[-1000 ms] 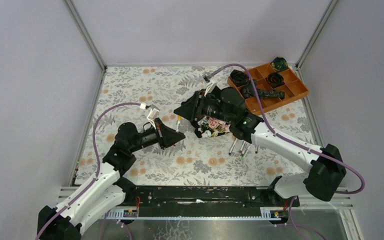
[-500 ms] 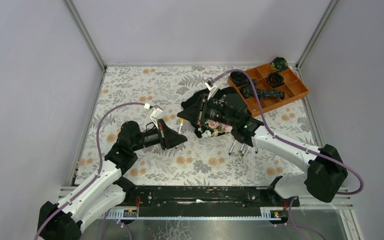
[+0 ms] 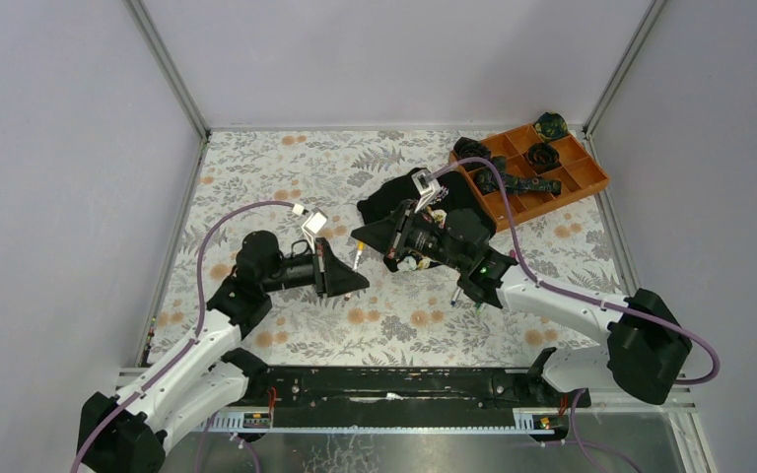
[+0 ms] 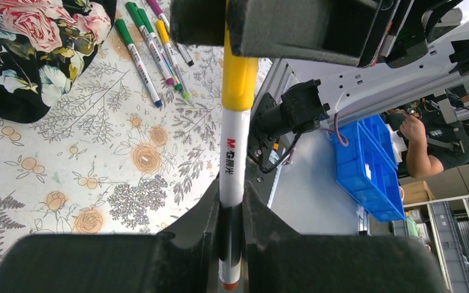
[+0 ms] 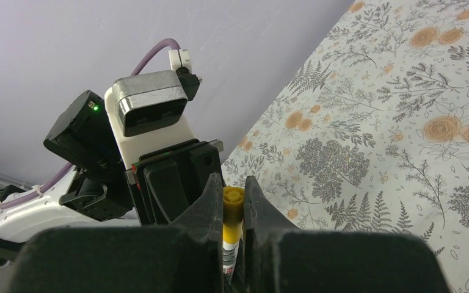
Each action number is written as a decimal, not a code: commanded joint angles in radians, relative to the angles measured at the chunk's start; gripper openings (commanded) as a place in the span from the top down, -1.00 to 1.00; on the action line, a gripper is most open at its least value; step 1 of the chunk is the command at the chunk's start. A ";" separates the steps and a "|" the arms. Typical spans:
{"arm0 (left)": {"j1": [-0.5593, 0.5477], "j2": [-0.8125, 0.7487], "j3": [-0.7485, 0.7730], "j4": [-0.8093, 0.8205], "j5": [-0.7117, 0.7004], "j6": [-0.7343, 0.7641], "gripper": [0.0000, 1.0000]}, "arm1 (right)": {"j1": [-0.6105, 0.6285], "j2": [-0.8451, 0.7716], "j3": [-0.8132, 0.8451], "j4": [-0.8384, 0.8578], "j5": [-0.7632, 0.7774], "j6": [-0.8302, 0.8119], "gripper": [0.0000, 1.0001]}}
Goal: Insert the pens into the pen caps
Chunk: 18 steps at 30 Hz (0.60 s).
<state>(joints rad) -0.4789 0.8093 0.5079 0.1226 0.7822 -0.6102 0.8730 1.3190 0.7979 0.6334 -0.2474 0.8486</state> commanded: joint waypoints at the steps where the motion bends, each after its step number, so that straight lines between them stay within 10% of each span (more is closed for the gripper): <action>1: 0.055 -0.004 0.110 0.348 -0.125 -0.045 1.00 | 0.153 0.009 -0.065 -0.333 -0.276 -0.036 1.00; 4: 0.055 0.005 0.123 0.262 -0.130 0.016 0.92 | 0.145 -0.047 0.005 -0.525 -0.091 -0.111 1.00; 8: 0.055 -0.016 0.092 0.144 -0.190 0.075 0.04 | 0.034 -0.120 0.089 -0.696 0.142 -0.128 1.00; 18: 0.060 -0.075 -0.039 -0.077 -0.643 -0.002 -0.84 | -0.274 -0.165 -0.058 -0.741 0.228 -0.092 1.00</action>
<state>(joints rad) -0.4290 0.7250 0.5079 0.1375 0.4221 -0.5720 0.6689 1.1580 0.7918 -0.0574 -0.0589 0.7593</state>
